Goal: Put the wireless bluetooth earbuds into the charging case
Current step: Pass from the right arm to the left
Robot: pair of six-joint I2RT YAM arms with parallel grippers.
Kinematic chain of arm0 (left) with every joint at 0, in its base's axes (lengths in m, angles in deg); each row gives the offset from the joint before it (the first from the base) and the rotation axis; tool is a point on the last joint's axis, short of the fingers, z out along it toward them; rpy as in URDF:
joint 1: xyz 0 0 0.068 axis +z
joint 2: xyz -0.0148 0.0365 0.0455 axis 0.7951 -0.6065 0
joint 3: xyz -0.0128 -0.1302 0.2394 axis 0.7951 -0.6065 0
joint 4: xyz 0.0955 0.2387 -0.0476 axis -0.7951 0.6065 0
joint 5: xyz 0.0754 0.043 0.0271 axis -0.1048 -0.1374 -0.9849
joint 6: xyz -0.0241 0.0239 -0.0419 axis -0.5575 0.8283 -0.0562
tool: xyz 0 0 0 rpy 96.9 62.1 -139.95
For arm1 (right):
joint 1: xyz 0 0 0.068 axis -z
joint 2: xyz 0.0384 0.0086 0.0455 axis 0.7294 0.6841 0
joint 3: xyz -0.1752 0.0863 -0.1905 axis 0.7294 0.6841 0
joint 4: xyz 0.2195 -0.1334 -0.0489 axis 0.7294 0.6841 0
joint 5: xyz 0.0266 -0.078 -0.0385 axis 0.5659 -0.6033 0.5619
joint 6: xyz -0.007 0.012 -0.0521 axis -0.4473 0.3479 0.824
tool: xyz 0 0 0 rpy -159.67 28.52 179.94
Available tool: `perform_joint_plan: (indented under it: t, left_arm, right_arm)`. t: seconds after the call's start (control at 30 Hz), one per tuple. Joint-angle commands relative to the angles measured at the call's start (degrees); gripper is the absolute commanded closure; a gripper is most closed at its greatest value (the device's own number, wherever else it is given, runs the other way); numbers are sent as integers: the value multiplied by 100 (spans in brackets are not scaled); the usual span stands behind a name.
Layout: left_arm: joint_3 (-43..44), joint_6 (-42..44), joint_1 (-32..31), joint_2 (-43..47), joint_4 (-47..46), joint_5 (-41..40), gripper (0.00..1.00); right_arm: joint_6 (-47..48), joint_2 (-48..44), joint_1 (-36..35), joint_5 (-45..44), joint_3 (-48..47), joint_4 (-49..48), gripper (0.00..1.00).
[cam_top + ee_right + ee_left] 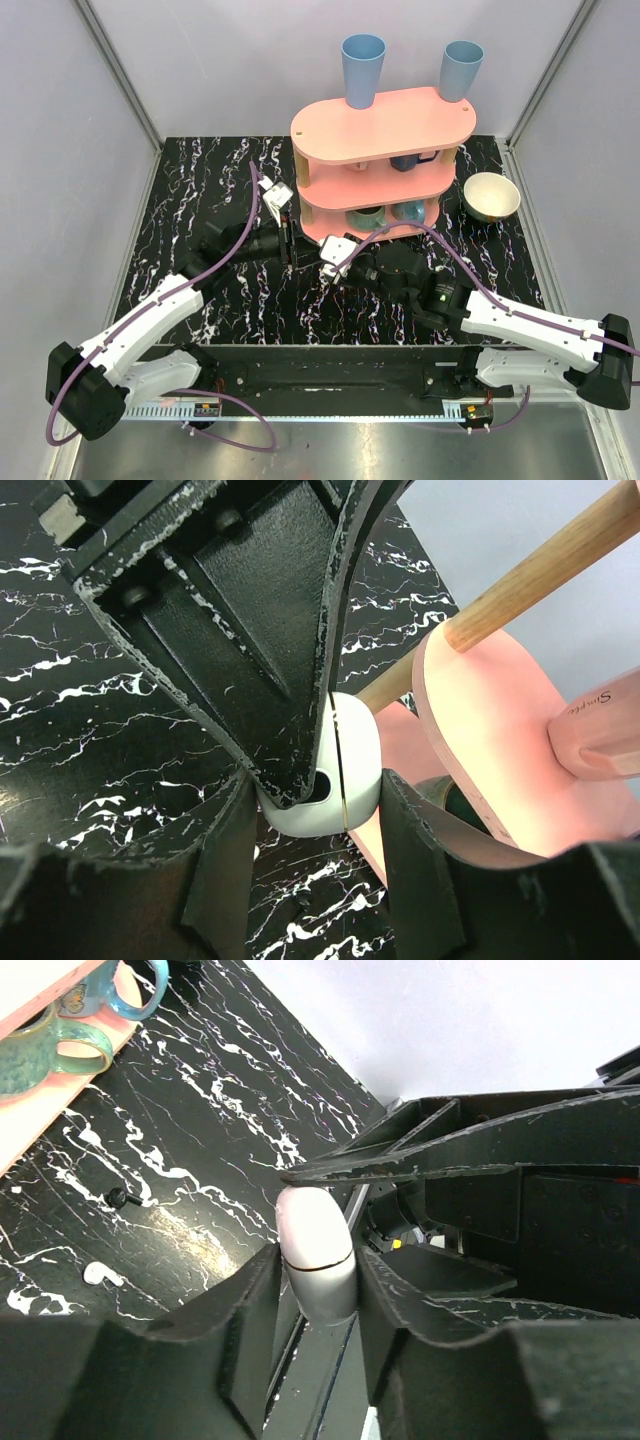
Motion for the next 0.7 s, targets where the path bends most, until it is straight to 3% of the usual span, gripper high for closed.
perform_joint_plan:
  t: [0.0, 0.03, 0.1, 0.17, 0.2, 0.23, 0.33, 0.37, 0.47, 0.67]
  left_arm:
    - [226, 15, -8, -89, -248, 65, 65]
    - [226, 6, -8, -90, -248, 74, 73]
    - [234, 6, -8, -116, -248, 91, 80]
    - [234, 32, -8, -142, -231, 161, 92]
    - [252, 76, -17, -151, -213, 179, 96]
    - [261, 102, -8, -142, -187, 179, 100]
    - [234, 243, -17, -116, -81, 188, 100]
    - [217, 304, -17, -55, -37, 179, 100]
    - [103, 620, -17, 225, 42, -215, 100]
    - [-486, 1157, -8, 1209, -563, -1305, 100]
  right_arm:
    - [109, -37, -62, 46, -107, -251, 99]
    - [109, -54, -62, 54, -98, -251, 99]
    - [83, -63, -62, 54, -81, -259, 97]
    - [39, -63, -62, 28, -63, -321, 90]
    - [-22, -63, -62, 11, -46, -373, 86]
    - [-49, -81, -62, -33, -37, -426, 68]
    - [-137, -116, -70, -138, -11, -601, 60]
    - [-181, -142, -62, -200, 7, -672, 46]
    - [-295, -291, -62, -288, 25, -830, 31]
    - [-831, -897, -62, -245, 51, -804, 21]
